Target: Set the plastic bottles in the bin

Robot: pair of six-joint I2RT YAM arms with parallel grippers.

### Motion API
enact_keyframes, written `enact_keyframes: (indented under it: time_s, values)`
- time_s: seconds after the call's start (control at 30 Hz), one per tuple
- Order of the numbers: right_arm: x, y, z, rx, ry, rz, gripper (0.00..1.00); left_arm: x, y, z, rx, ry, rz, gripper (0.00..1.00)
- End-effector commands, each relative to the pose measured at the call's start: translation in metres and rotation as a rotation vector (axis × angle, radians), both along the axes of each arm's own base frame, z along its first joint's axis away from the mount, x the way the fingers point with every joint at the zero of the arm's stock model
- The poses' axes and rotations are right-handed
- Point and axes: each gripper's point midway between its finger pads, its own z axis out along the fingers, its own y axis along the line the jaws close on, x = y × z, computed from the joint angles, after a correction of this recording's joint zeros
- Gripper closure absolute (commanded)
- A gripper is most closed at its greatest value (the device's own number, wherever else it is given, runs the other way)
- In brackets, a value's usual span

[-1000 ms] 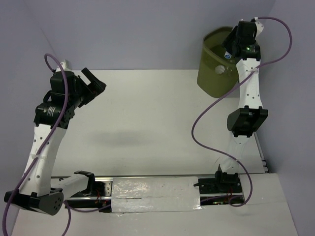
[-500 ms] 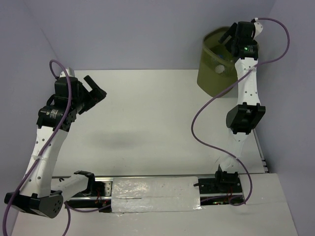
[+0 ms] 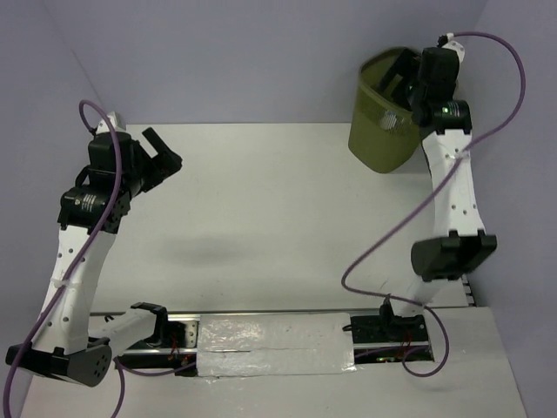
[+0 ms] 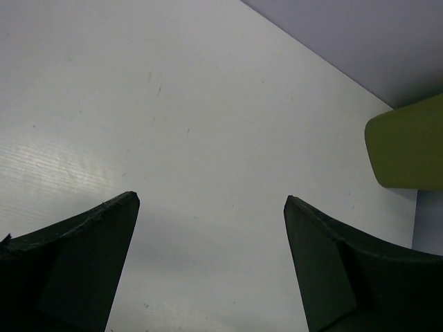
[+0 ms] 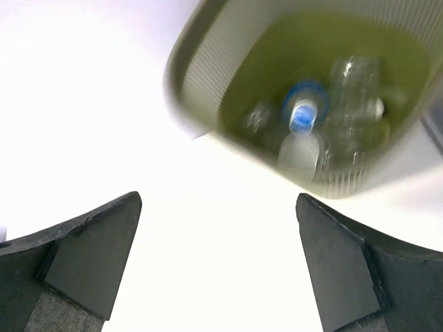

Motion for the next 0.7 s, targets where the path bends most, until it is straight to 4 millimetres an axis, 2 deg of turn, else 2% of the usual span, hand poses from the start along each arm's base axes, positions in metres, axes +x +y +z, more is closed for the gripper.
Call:
enact_keyframes:
  time_s: [0.0, 0.03, 0.07, 0.1, 0.13, 0.17, 0.2, 0.27, 0.33, 0.4, 0.5, 0.53, 0.67]
  values:
    - [-0.073, 0.034, 0.035, -0.069, -0.073, 0.126, 0.0, 0.004, 0.01, 0.035, 0.07, -0.115, 0.0, 0.01]
    - [-0.084, 0.037, 0.001, -0.079, -0.004, 0.133, 0.0, 0.005, 0.009, 0.038, 0.089, -0.128, -0.013, 0.01]
    - [-0.095, 0.042, 0.001, -0.087, -0.027, 0.142, 0.0, 0.005, 0.007, 0.042, 0.092, -0.144, -0.031, 0.01]
    - [-0.125, 0.048, 0.02, -0.098, -0.097, 0.163, 0.0, 0.008, 0.005, 0.048, 0.098, -0.174, -0.051, 0.01]
    - [-0.134, 0.052, -0.006, -0.1, -0.059, 0.173, 0.0, 0.008, 0.0, 0.051, 0.121, -0.191, -0.099, 0.01]
    - [-0.161, 0.053, 0.006, -0.092, -0.113, 0.18, 0.0, 0.01, -0.004, 0.059, 0.128, -0.227, -0.125, 0.01]
    - [-0.169, 0.053, -0.017, -0.091, -0.07, 0.179, 0.0, 0.01, -0.006, 0.063, 0.167, -0.248, -0.166, 0.01]
    - [-0.197, 0.049, -0.016, -0.081, -0.093, 0.176, 0.0, 0.008, -0.016, 0.074, 0.18, -0.305, -0.234, 0.01]
    - [-0.213, 0.041, -0.04, -0.106, -0.025, 0.156, 0.0, 0.008, -0.019, 0.08, 0.195, -0.335, -0.264, 0.01]
    - [-0.23, 0.029, -0.057, -0.143, 0.027, 0.123, 0.0, 0.008, -0.023, 0.091, 0.186, -0.371, -0.285, 0.01]
    - [-0.246, 0.02, -0.076, -0.164, 0.087, 0.091, 0.0, 0.01, -0.032, 0.096, 0.172, -0.382, -0.33, 0.0]
    - [-0.25, 0.019, -0.087, -0.163, 0.112, 0.088, 0.0, 0.012, -0.033, 0.095, 0.168, -0.375, -0.333, 0.01]
    - [-0.257, 0.022, -0.106, -0.133, 0.138, 0.096, 0.0, 0.016, -0.033, 0.089, 0.159, -0.344, -0.328, 0.01]
